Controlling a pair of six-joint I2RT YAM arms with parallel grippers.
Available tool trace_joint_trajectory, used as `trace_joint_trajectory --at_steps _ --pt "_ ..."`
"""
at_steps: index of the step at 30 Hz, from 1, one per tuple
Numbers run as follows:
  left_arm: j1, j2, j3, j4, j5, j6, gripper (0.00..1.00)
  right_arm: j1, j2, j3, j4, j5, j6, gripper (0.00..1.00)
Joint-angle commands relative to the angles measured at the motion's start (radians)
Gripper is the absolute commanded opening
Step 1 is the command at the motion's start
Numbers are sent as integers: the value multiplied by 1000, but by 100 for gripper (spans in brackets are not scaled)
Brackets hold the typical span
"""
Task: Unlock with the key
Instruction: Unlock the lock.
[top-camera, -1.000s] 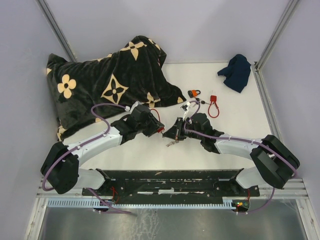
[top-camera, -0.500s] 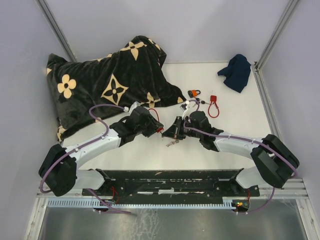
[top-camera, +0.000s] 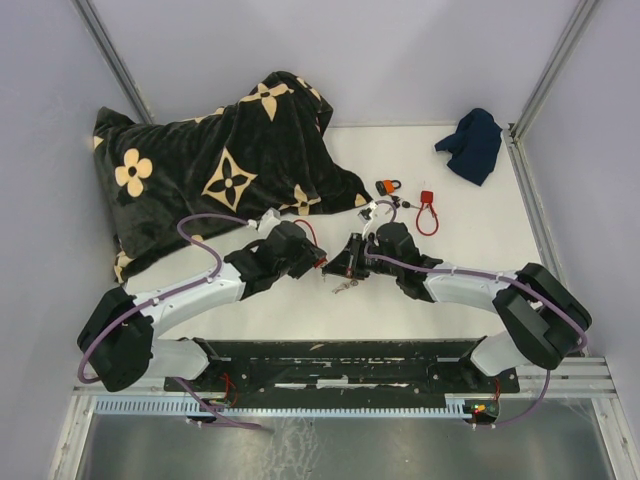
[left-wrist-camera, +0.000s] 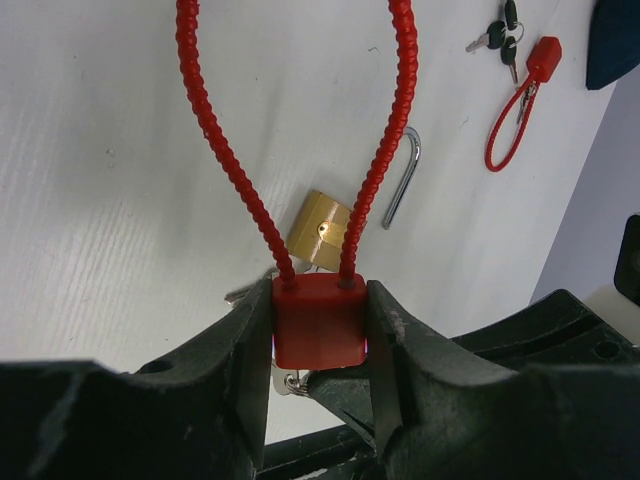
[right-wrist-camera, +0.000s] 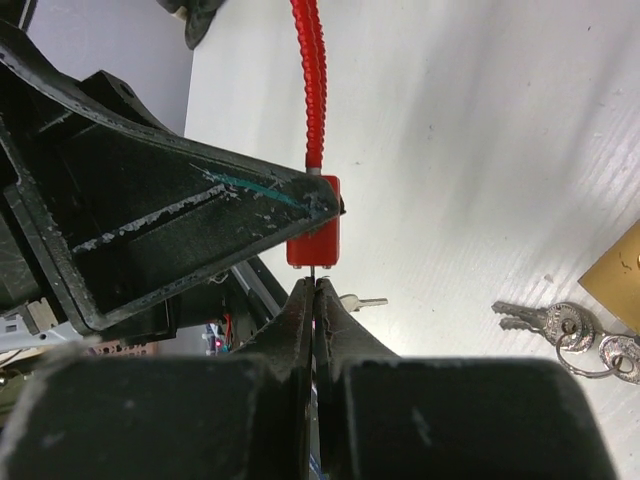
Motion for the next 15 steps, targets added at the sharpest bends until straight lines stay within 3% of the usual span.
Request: trace_joint_trajectory --at_steps 1,15 --pt "-36 -23 -7 59 22 -66 3 -5 7 14 148 91 -33 2" --pt "-49 -68 -76 143 106 -132 3 -9 133 28 428 90 -108 2"
